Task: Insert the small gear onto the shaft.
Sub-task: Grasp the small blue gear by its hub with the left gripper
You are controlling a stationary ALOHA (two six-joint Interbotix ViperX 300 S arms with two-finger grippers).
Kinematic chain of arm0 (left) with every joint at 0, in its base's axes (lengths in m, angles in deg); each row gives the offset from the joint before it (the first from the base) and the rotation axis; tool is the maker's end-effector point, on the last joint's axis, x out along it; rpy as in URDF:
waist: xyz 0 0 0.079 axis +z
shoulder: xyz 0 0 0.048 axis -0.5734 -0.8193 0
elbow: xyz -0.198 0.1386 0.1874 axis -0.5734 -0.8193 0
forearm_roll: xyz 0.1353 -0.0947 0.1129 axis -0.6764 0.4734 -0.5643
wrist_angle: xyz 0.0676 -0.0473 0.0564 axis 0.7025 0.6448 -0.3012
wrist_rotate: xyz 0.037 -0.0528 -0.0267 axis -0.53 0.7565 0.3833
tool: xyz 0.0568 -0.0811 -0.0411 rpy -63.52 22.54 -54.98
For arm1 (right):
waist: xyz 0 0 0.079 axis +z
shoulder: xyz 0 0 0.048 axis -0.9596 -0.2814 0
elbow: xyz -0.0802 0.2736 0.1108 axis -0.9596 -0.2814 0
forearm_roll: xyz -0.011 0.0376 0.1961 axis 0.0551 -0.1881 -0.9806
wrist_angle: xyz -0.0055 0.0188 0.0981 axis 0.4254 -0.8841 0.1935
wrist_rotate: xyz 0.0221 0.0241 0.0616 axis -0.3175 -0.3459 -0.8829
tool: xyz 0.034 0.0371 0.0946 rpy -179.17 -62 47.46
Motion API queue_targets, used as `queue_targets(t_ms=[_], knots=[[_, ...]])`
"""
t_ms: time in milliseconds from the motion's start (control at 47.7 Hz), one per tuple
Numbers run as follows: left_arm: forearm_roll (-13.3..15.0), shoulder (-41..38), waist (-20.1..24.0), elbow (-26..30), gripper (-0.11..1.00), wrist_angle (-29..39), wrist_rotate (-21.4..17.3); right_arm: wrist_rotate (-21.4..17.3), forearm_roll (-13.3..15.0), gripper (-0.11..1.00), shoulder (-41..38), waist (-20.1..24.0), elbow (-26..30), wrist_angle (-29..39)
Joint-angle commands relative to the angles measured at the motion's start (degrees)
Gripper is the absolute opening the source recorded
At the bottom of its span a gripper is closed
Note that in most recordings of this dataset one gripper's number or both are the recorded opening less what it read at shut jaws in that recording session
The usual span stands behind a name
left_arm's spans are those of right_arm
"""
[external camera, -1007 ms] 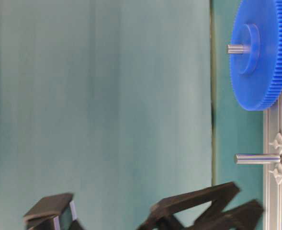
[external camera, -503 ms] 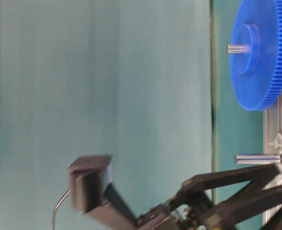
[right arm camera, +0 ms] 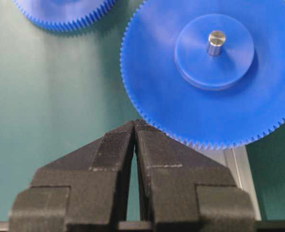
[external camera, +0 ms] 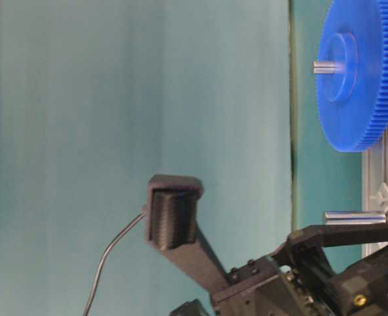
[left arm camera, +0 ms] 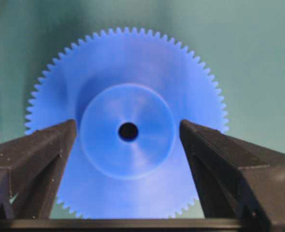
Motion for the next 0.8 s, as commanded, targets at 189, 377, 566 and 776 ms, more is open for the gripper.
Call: queue_targets(t_ms=[189, 377, 566, 776], knots=[[-0.09, 0.00, -0.26, 1.23, 0.90, 0.62, -0.09, -0.44, 0.00, 0.12, -0.09, -0.09, 1.58, -1.93], [-0.09, -1.05, -0.26, 1.32, 0.90, 0.62, -0.18, -0.44, 0.00, 0.12, -0.09, 0.00, 1.49, -2.29], [-0.09, -1.85, -0.26, 1.85, 0.90, 0.62, -0.09, -0.44, 0.00, 0.12, -0.18, 0.00, 1.32, -2.37], [-0.09, -3.08, -0.26, 3.52, 0.90, 2.64, -0.09, -0.53, 0.00, 0.12, -0.18, -0.09, 1.32, -2.99]])
